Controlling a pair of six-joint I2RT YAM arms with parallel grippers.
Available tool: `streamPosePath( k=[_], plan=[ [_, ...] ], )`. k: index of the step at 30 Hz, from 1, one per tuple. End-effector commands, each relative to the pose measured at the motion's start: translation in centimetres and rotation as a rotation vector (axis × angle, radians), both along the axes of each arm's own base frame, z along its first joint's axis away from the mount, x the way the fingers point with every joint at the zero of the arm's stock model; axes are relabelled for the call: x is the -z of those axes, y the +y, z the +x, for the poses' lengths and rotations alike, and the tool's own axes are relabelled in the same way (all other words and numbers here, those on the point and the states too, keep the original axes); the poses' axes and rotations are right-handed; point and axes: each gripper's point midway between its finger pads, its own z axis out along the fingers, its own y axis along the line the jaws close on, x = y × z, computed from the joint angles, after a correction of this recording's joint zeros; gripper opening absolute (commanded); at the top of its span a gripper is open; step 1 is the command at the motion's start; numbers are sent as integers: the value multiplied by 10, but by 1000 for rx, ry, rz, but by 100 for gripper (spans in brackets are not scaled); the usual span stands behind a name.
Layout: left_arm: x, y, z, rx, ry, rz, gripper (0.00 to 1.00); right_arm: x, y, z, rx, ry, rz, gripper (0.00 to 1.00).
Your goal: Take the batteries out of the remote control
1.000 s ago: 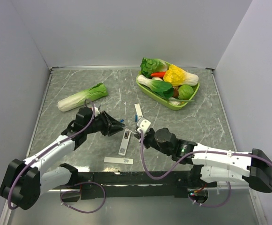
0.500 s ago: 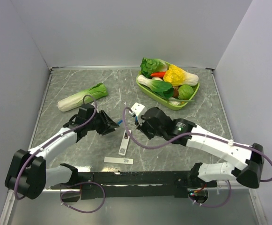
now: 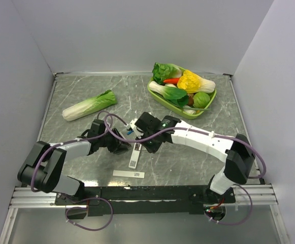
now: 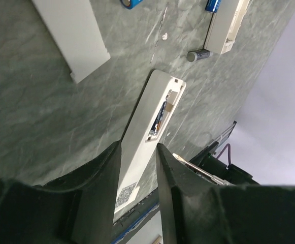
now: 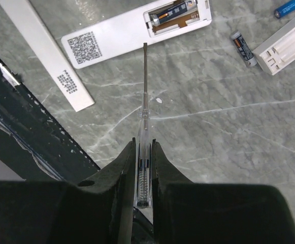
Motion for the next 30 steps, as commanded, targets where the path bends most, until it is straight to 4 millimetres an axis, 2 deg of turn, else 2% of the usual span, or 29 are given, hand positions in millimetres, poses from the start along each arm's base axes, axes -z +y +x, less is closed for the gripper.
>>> streamPosePath(
  k=[1,8,13,30],
  plan=[
    [-8,-10,9,53,-77,-54,38,-8,1,8,15,21,-4,0],
    [-1,-13,11,76,-72,-55,36,-2,8,15,11,36,5,0],
    [3,-16,14,92,-63,-54,33,4,7,22,29,40,-12,0],
    [6,-23,18,124,-57,-65,30,18,14,38,32,38,-50,0]
  ],
)
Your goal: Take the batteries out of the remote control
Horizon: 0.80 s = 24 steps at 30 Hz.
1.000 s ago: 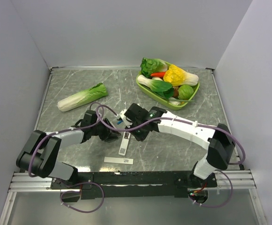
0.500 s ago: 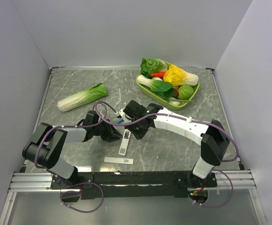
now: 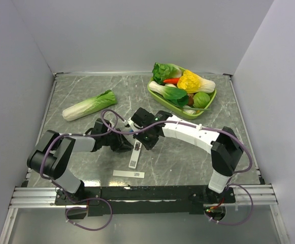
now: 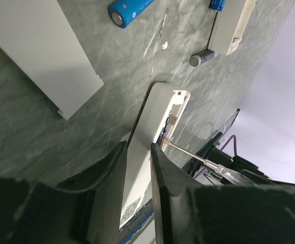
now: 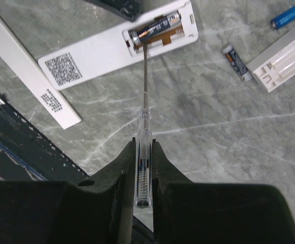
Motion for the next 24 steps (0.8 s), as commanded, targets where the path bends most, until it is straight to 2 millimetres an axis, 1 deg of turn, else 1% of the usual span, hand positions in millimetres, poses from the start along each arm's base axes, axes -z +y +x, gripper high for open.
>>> streamPosePath(
  k=[1,5,9,12,14,15,17,18,22,23,24],
  plan=[
    [-10,-8,12,34,-60,-26,29,-6,9,14,-8,-25,2,0],
    [-8,-10,12,40,-55,-28,26,-3,11,16,-10,-24,-6,0],
    [-5,-11,12,45,-46,-28,19,1,12,17,1,-29,9,0],
    [-2,-11,12,47,-38,-27,15,8,14,16,13,-25,32,0],
    [-1,-12,10,50,-33,-31,13,14,14,15,30,-21,51,0],
    [1,-11,11,49,-29,-29,12,19,11,14,39,-14,45,0],
    [2,-11,10,46,-23,-27,11,20,12,15,55,-19,60,0],
    [2,-11,10,49,-23,-30,11,23,10,13,59,-14,56,0],
    [2,-11,9,45,-22,-27,10,30,6,16,98,-32,61,0],
    [3,-10,9,44,-19,-25,9,30,9,20,100,-51,85,0],
    [3,-10,9,42,-20,-23,9,32,7,16,134,-38,94,0]
  ],
)
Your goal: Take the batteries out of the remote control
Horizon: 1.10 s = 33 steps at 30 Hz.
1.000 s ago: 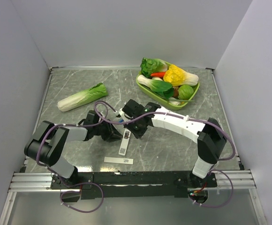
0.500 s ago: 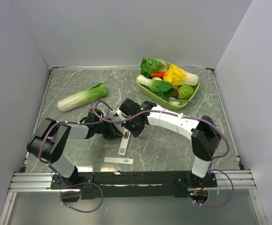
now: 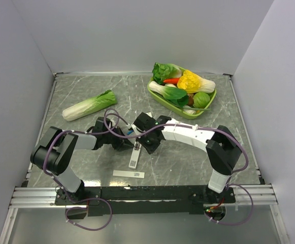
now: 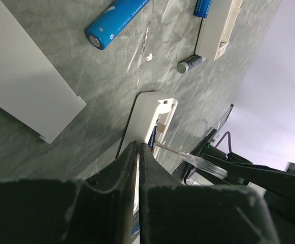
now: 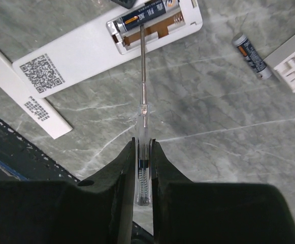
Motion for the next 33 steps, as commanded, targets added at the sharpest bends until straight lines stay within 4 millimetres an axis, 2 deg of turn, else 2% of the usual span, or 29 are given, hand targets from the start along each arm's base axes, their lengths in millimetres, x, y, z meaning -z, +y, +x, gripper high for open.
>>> streamPosePath(
  k=[1,10,18,21,24,26,33],
  plan=[
    [4,-2,0,14,-8,14,9,-2,13,19,89,-91,107,0],
    [6,-1,-1,9,-3,19,9,-2,12,21,145,-137,177,0],
    [10,4,-2,-7,6,54,8,-4,20,17,129,-106,233,0],
    [7,10,6,-39,-11,93,8,-6,20,18,132,-109,238,0],
    [-2,17,14,-82,-29,133,8,-7,19,16,127,-109,238,0],
    [-10,21,18,-105,-36,153,12,-8,18,17,133,-114,240,0],
    [-30,41,35,-182,-70,185,13,-8,20,18,129,-115,258,0]
  ],
)
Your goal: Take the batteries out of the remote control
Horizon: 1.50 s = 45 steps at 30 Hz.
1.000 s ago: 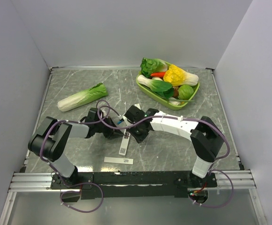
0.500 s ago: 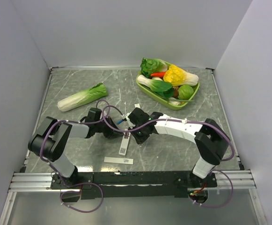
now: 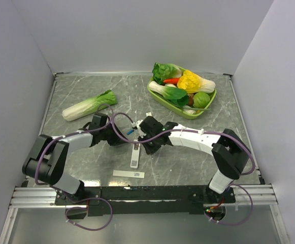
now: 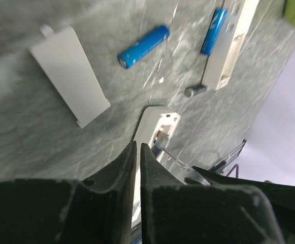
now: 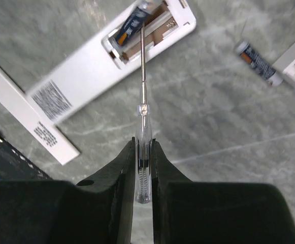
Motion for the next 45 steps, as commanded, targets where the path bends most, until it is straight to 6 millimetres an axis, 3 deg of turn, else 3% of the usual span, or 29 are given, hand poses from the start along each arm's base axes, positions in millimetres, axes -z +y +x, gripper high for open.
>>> streamPosePath(
  k=[1,10,23,32,45],
  plan=[
    [-18,17,17,-52,-54,32,13,-22,16,19,21,-90,106,0],
    [-17,34,20,-83,-43,23,13,-23,18,15,1,-69,128,0],
    [-10,31,19,-66,-30,2,13,-29,20,-7,-75,-9,171,0],
    [-6,32,16,-64,-23,11,13,-12,19,-18,-92,47,142,0],
    [-6,34,13,-73,-23,13,13,-6,35,-27,-108,71,179,0]
  ],
)
